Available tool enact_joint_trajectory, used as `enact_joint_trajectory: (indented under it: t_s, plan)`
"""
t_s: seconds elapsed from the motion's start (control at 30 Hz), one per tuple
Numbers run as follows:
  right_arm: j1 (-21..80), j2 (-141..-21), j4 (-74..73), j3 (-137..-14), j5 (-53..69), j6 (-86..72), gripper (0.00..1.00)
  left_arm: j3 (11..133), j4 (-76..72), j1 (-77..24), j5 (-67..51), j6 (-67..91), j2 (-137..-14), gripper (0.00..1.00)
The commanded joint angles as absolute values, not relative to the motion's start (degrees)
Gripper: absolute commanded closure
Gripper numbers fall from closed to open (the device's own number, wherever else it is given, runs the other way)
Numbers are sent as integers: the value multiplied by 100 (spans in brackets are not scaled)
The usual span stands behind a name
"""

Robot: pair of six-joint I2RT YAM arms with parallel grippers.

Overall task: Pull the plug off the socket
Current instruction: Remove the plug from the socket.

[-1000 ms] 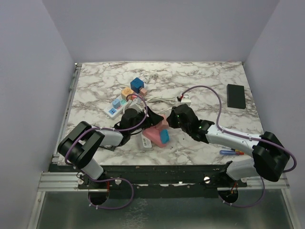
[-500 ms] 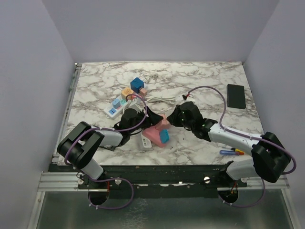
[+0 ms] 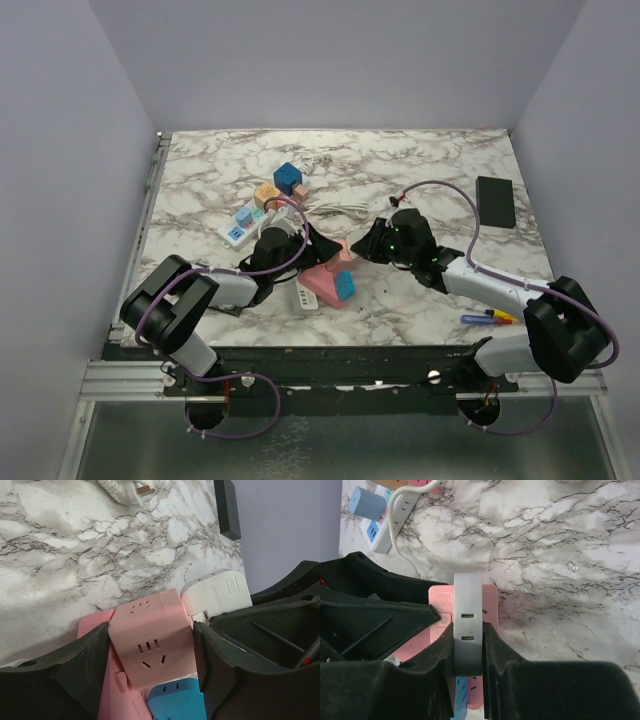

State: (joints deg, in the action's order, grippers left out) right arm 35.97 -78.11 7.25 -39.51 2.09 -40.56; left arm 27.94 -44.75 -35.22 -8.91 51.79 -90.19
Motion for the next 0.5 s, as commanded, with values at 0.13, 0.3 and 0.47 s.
enact_joint_trajectory:
  t_s: [0.13,0.3,0.47]
  plan:
    - [3454,-7891,638,-3987,238,-3947,100,2575,-3397,-3454,-506,4510,-9205,93]
    - [3303,-8066,400,-4228,509,-3786,100,2562,-3377,-3454,-510,4500,-9186,93]
    - [3278,-8417,63,-4585,761,-3613,100,2549,-3366,-3454,-514,4500,-9184,94]
